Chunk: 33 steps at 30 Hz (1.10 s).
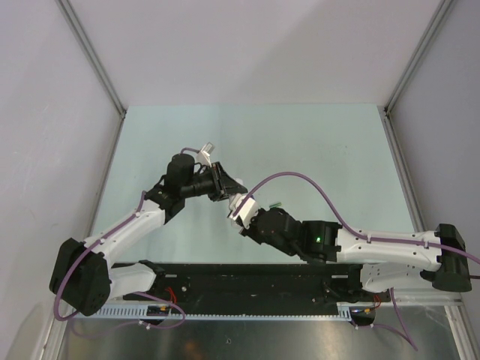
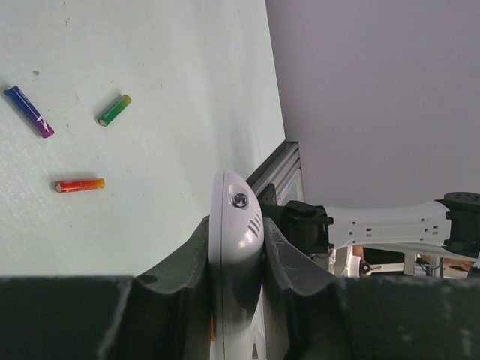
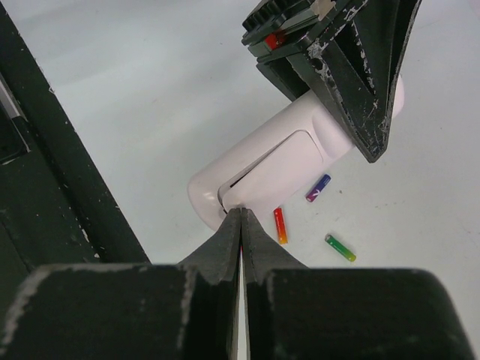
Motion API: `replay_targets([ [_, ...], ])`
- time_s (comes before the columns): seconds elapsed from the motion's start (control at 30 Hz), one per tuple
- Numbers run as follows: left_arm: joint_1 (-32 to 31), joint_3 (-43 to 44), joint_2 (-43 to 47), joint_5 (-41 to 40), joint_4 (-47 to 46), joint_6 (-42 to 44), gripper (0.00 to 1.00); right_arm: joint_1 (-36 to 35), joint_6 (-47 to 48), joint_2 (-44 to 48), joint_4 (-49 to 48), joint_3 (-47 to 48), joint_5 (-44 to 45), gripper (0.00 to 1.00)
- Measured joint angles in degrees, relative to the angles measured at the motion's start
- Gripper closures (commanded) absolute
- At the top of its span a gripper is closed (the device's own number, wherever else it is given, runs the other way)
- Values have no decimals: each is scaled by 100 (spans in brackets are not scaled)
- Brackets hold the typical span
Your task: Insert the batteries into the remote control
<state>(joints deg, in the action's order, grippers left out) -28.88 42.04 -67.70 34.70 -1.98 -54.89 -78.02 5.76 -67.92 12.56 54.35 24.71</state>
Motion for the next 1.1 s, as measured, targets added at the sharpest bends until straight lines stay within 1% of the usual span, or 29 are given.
replay_targets([
  [0.23,-4,70,0,2,48,-7,100,-15,-66,0,17,0,98,85],
  [0.37,-4,94,0,2,103,-4,100,-15,-101,0,4,0,155,74],
  [0.43,-4,94,0,4,125,-4,100,-15,-107,0,-2,0,192,70],
  [0.47,-4,94,0,7,133,-7,100,-15,-111,0,0,0,195,66],
  [0.77,-31,94,-2,131,127,-22,100,-11,-175,13,-4,2,234,53],
  [1.1,-52,92,-59,315,2,-66,100,31,-278,181,52,304,369,56],
])
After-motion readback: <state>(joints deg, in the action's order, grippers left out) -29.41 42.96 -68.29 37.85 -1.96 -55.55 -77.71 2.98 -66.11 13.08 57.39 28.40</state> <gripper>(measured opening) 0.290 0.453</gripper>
